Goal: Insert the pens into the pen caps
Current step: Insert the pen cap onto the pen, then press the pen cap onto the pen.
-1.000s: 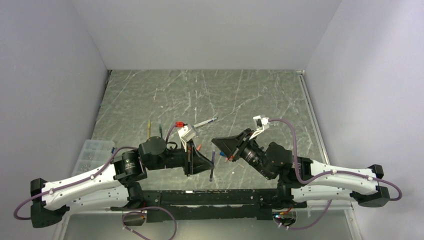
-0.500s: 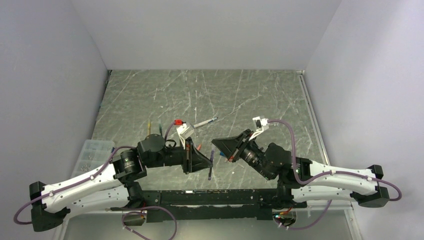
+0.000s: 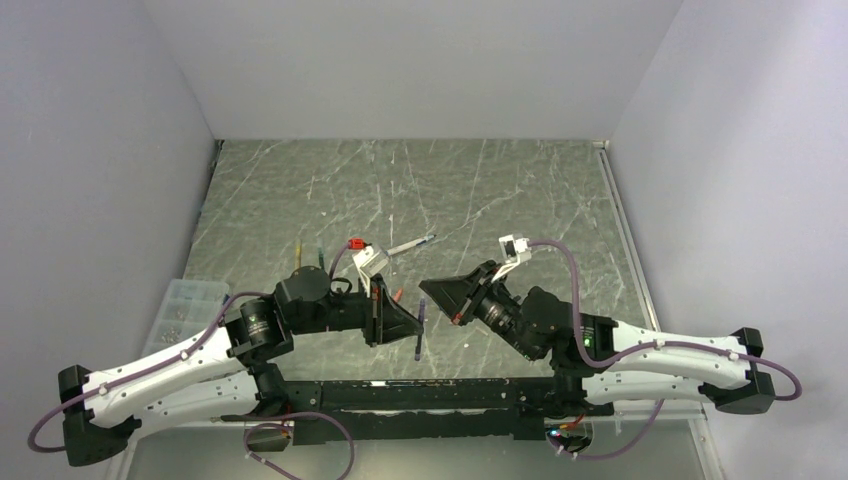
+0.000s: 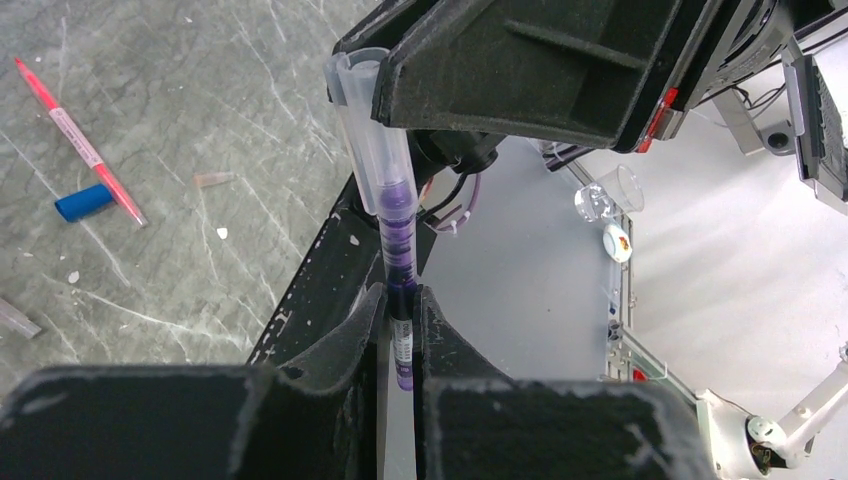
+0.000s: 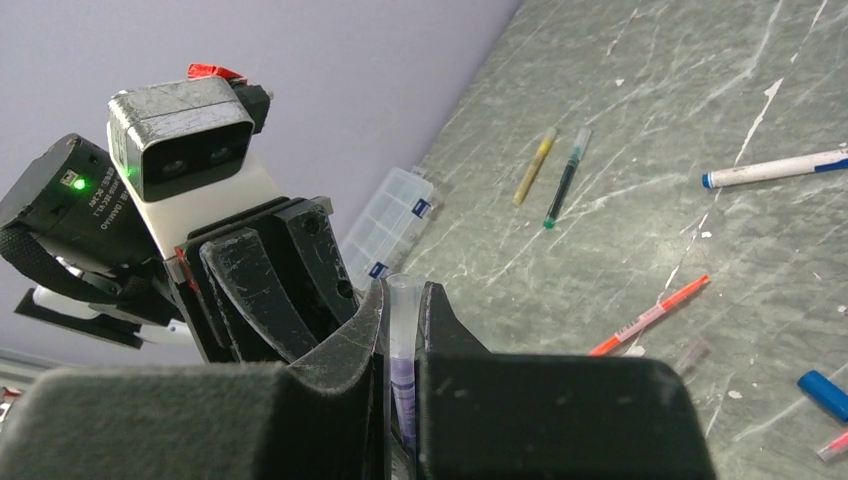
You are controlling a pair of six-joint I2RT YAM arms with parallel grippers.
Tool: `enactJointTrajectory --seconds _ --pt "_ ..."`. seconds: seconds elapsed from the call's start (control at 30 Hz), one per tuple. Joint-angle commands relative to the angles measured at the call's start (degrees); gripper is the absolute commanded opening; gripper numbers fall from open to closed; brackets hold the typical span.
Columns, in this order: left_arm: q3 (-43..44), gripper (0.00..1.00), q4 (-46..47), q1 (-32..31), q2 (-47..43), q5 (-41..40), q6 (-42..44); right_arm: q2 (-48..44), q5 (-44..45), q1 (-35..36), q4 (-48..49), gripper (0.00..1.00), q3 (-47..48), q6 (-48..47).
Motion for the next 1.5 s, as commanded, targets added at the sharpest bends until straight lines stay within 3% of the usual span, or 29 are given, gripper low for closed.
enactJointTrajectory --seconds 0.0,0.37,0.93,1.47 --pt "2.4 0.00 3.3 0.8 -0.7 -2.0 0.2 0.5 -1.1 0.2 -0.2 0.00 -1.5 1.8" --pt "1.9 0.00 0.7 2.2 -4.4 -8.5 -1.2 -0.8 -0.4 0.9 -2.4 0.00 -5.2 4.9" --pt "1.5 0.00 4.0 3.5 -2.5 -6.7 -2.1 3.0 -0.1 2.9 0.9 0.00 -6.5 13.6" --pt "2.4 0.00 1.3 3.8 -4.0 -9.0 1.2 2.9 -6.0 2.9 -0.3 0.00 -7.1 12.4"
